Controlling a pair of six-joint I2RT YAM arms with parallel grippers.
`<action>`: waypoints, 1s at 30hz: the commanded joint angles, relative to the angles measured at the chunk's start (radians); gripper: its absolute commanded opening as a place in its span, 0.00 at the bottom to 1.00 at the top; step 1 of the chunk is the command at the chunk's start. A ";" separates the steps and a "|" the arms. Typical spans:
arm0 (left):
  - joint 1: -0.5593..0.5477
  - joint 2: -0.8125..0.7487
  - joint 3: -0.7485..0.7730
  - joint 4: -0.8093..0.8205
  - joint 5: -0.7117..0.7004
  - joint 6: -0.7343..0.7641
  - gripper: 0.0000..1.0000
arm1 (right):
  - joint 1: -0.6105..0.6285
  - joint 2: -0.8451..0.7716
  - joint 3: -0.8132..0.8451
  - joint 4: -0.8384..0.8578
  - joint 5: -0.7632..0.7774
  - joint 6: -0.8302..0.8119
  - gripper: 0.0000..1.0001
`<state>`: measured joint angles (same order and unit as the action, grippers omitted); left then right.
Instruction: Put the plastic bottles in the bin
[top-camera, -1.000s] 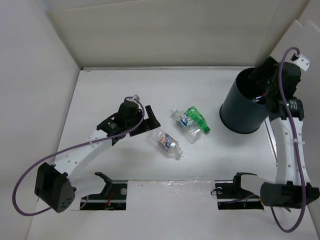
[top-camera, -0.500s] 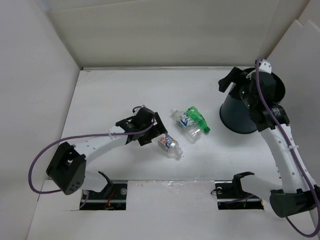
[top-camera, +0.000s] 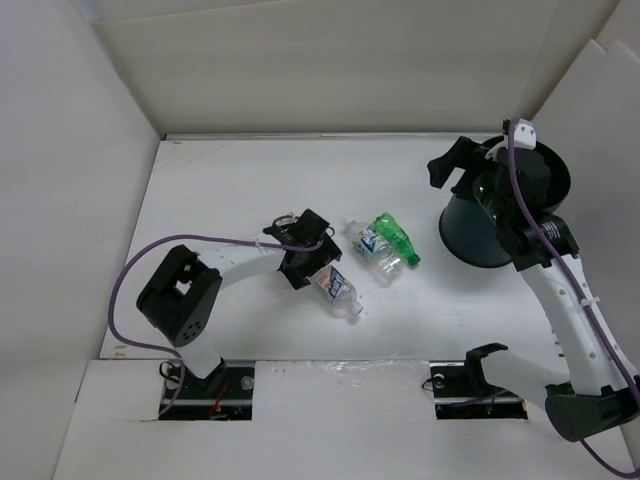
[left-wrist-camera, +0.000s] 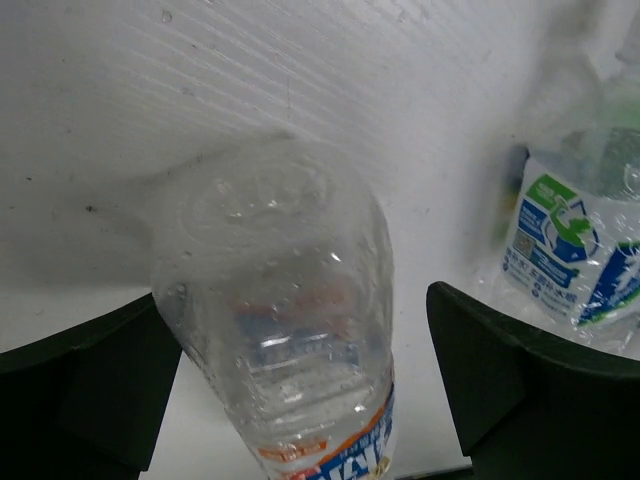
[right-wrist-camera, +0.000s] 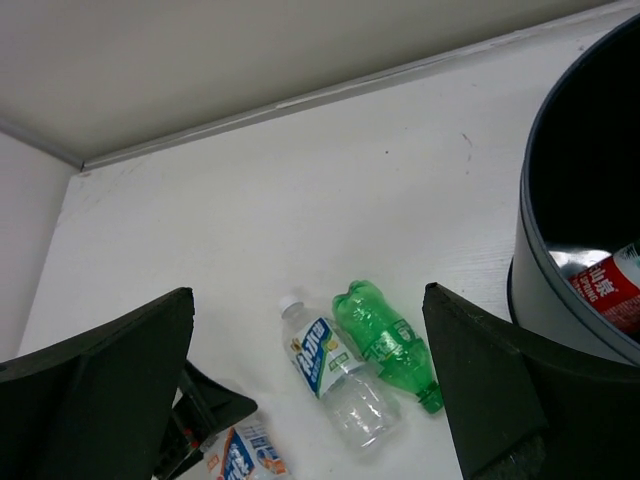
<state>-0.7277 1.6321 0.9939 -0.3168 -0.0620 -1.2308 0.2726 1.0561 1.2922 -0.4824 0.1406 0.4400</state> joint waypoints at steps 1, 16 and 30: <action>0.007 0.056 0.037 -0.022 -0.041 -0.062 1.00 | 0.022 -0.036 -0.007 0.080 -0.053 -0.033 1.00; 0.068 -0.072 0.121 -0.050 -0.169 0.138 0.00 | 0.212 -0.077 -0.172 0.221 -0.568 -0.236 1.00; 0.068 -0.279 0.447 -0.062 0.011 0.495 0.00 | 0.507 0.225 -0.097 0.415 -0.272 -0.225 1.00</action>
<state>-0.6605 1.4239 1.4418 -0.3977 -0.1349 -0.7868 0.7551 1.2514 1.1236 -0.1925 -0.2779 0.2111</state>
